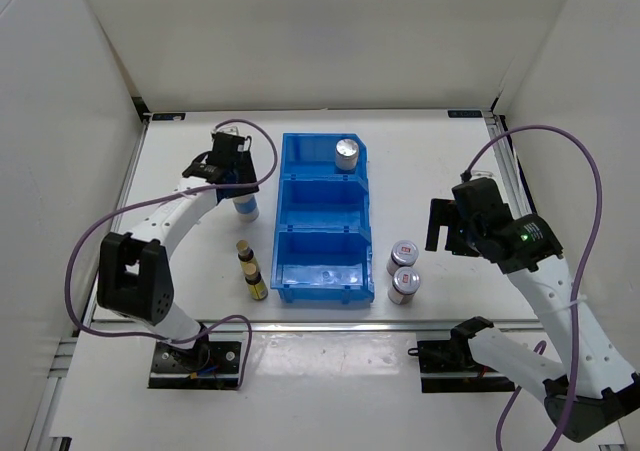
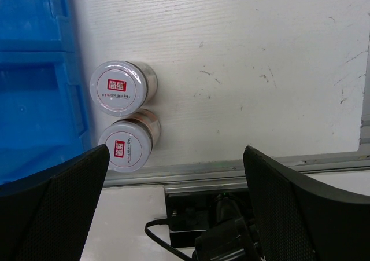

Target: Organize the condiment bottles

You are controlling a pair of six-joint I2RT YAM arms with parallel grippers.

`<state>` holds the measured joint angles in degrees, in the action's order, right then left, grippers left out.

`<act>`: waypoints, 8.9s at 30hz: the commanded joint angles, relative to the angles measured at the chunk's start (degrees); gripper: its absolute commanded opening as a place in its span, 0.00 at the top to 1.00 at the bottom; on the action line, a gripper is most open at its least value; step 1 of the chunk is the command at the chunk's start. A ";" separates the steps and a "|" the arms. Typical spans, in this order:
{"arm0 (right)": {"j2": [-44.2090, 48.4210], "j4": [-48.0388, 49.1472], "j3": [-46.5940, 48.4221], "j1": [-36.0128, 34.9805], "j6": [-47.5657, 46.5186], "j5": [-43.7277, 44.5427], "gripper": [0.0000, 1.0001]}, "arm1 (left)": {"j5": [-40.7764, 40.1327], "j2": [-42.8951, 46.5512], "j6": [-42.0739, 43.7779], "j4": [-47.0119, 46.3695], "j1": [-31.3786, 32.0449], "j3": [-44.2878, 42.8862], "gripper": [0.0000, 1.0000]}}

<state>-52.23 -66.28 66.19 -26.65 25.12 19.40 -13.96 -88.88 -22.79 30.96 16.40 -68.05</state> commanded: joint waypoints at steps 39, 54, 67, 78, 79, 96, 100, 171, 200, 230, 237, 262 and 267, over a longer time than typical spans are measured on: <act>0.46 0.10 0.08 -0.24 1.77 3.19 0.00 | 1.21 -33.29 9.35 3.49 12.69 -50.95 0.70; 0.99 0.10 0.08 -0.24 1.77 3.19 0.00 | -8.63 -10.11 8.72 4.20 11.63 -44.73 0.00; -2.43 0.10 -0.45 -0.76 1.24 2.14 0.00 | -4.16 28.22 -3.66 21.58 11.63 -7.02 0.00; -5.42 -1.04 0.08 -2.88 2.56 3.72 0.00 | 5.69 32.19 -5.95 27.57 11.11 4.06 0.01; -5.43 -1.65 0.08 -3.66 3.17 4.50 0.00 | 6.39 32.71 -5.95 27.57 11.11 5.37 0.03; -5.52 -4.65 3.95 -4.20 0.72 10.48 0.03 | 7.10 27.36 -9.03 27.05 11.11 10.75 0.20; -4.37 -3.15 2.80 -4.20 0.72 9.96 0.03 | 7.10 25.95 -8.50 25.73 11.11 10.75 0.32; -3.23 -4.21 0.43 -4.72 8.27 17.08 0.06 | 7.46 -28.10 -2.09 27.05 26.84 -57.81 0.89; -1.65 -3.68 0.43 -4.72 8.27 17.08 0.06 | 5.87 -32.68 0.19 27.05 26.84 -57.71 0.01; -3.32 -2.63 -0.10 -4.72 6.69 15.49 0.05 | -1.16 38.34 -15.95 35.29 28.06 4.50 0.00; -4.46 -2.63 -0.10 -4.72 6.69 15.49 0.05 | -1.16 35.45 -19.40 39.09 28.07 7.76 0.00; -4.46 -2.63 -0.10 -4.72 6.69 15.49 0.05 | 0.68 27.19 -21.16 34.69 28.07 10.83 0.30; -4.46 -2.63 -0.10 -4.72 6.69 15.49 0.05 | 0.68 25.43 -20.11 34.17 28.07 9.08 0.40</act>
<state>-56.75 -70.11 66.52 -31.16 31.73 34.33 -13.89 -62.72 -43.46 65.91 44.12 -57.47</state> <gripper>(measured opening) 0.953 0.619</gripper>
